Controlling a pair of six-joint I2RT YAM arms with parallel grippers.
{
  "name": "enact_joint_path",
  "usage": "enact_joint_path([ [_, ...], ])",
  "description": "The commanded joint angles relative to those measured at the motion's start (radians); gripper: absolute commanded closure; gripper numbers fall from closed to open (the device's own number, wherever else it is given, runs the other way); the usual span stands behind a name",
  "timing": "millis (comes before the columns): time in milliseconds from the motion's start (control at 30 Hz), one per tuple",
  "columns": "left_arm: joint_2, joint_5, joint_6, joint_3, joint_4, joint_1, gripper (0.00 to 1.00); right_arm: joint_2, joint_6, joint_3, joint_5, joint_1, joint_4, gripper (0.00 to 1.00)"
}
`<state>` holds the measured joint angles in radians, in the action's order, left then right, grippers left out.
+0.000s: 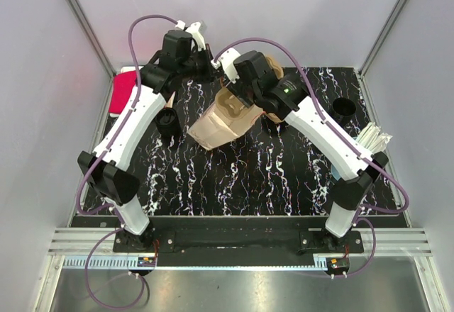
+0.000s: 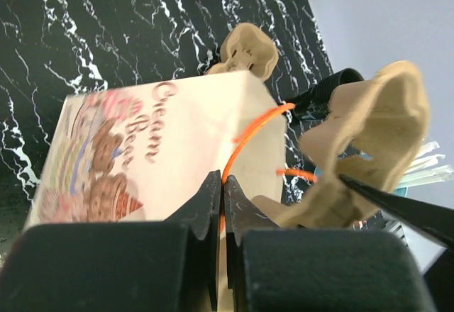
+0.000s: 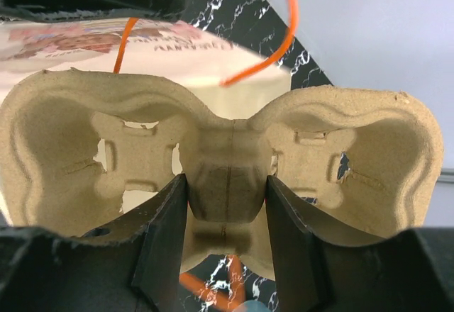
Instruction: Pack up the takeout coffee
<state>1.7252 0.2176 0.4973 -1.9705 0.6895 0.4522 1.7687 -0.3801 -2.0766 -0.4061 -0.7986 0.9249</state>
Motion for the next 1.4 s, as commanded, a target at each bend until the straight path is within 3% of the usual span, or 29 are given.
enact_joint_path([
  [0, -0.049, 0.058, -0.025, 0.054, -0.079, -0.043, 1.0, -0.087, -0.057, 0.001, 0.024, -0.008, -0.093, 0.49],
  [333, -0.095, 0.112, 0.026, 0.147, -0.13, -0.112, 1.0, -0.048, -0.083, -0.053, 0.026, -0.01, -0.101, 0.48],
  [800, -0.07, 0.195, 0.082, 0.122, -0.154, -0.009, 1.0, -0.123, -0.085, -0.109, 0.019, -0.01, -0.035, 0.48],
  [1000, -0.053, 0.238, 0.122, 0.042, -0.157, 0.046, 1.0, -0.236, -0.111, -0.051, 0.036, -0.008, 0.034, 0.48],
  [1200, -0.033, 0.24, 0.127, -0.06, -0.127, 0.068, 1.0, -0.298, -0.092, -0.161, 0.119, -0.008, 0.12, 0.49],
  [1367, -0.045, 0.213, 0.118, 0.039, -0.117, 0.022, 1.0, -0.285, -0.089, -0.159, 0.153, -0.007, 0.138, 0.49],
])
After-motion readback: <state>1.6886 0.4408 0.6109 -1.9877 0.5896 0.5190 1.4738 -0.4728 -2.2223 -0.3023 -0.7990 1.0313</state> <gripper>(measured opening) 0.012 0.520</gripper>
